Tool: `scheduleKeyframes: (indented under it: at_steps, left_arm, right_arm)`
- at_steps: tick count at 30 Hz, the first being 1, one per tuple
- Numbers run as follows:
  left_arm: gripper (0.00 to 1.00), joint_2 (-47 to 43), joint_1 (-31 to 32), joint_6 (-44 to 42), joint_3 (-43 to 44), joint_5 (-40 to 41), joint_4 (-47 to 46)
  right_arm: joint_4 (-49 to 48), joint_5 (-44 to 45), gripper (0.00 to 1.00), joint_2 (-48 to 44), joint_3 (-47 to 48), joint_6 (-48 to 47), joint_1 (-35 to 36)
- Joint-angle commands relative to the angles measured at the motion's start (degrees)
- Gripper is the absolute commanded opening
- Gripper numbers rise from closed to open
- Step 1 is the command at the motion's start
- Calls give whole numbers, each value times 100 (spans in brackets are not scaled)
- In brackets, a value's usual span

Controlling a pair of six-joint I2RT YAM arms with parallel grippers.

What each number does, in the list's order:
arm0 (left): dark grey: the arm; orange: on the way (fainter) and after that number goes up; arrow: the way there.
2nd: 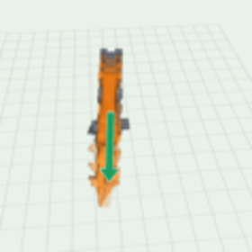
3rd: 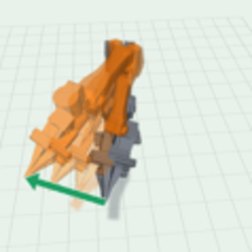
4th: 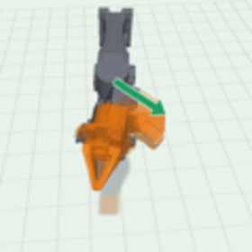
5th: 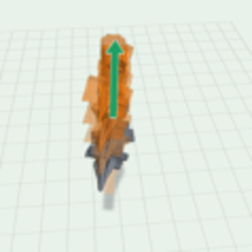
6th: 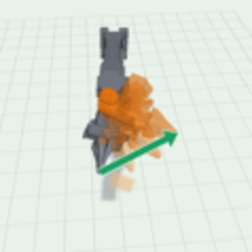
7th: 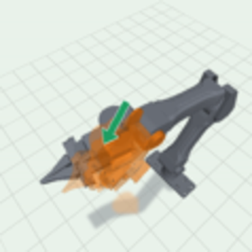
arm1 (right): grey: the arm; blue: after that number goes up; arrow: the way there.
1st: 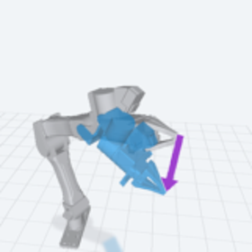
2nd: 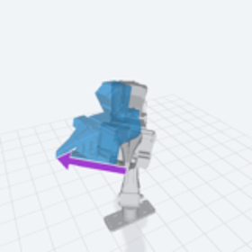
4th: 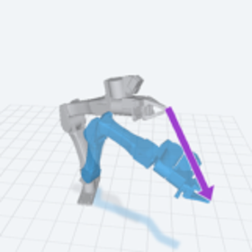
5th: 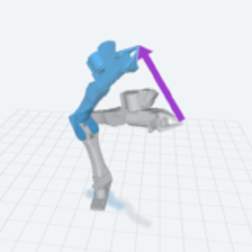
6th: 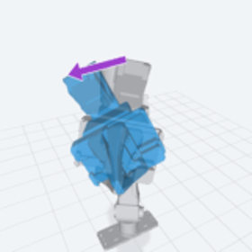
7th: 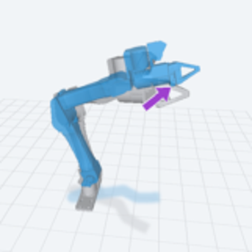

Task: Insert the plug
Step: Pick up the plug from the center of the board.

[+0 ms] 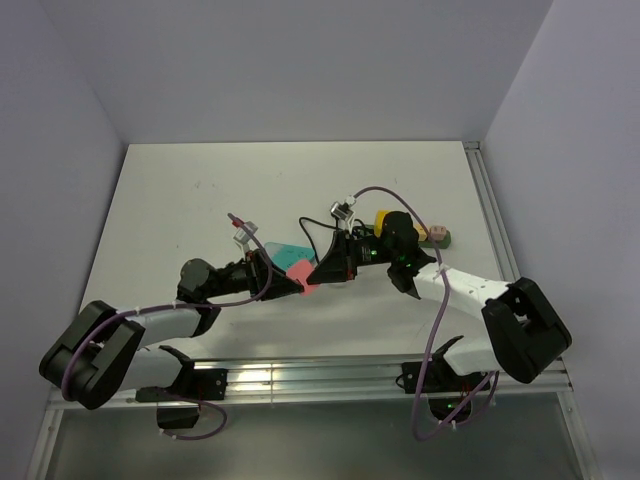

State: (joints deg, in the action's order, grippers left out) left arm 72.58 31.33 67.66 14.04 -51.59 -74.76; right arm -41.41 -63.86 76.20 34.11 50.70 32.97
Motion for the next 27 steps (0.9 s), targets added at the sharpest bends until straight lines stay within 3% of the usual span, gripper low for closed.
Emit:
scheduleKeyframes:
  at_steps: [1, 7, 10, 11, 14, 17, 20, 27]
  left_arm:
    - [5, -103, 66, 72, -51, -158, -1760]
    - [8, -393, 110, -217, -42, -79, -1314]
    - [17, -551, 154, -384, -33, -9, -1006]
    - [36, -586, 171, -420, -25, 17, -927]
    - [70, -762, 163, -701, 2, 246, -278]
    - [93, -1025, 154, -947, 28, 448, 303]
    - [99, -1271, 67, -1105, 20, 684, 751]
    - [99, -1597, -338, -1614, 81, 1834, 2508]
  right_arm:
    - [-640, -285, 0, 61, -9, 195, -10]
    - [-623, -285, 0, 35, -18, 186, -19]
    - [-448, -242, 0, -44, -1, 46, -10]
    - [-377, -224, 0, -53, 17, 19, -19]
    - [149, -23, 0, -202, 78, -305, -19]
    - [1018, 381, 0, -448, 184, -998, -19]
    - [1380, 646, 0, -519, 219, -1132, -19]
    - [2275, 1603, 0, -799, 281, -1501, -63]
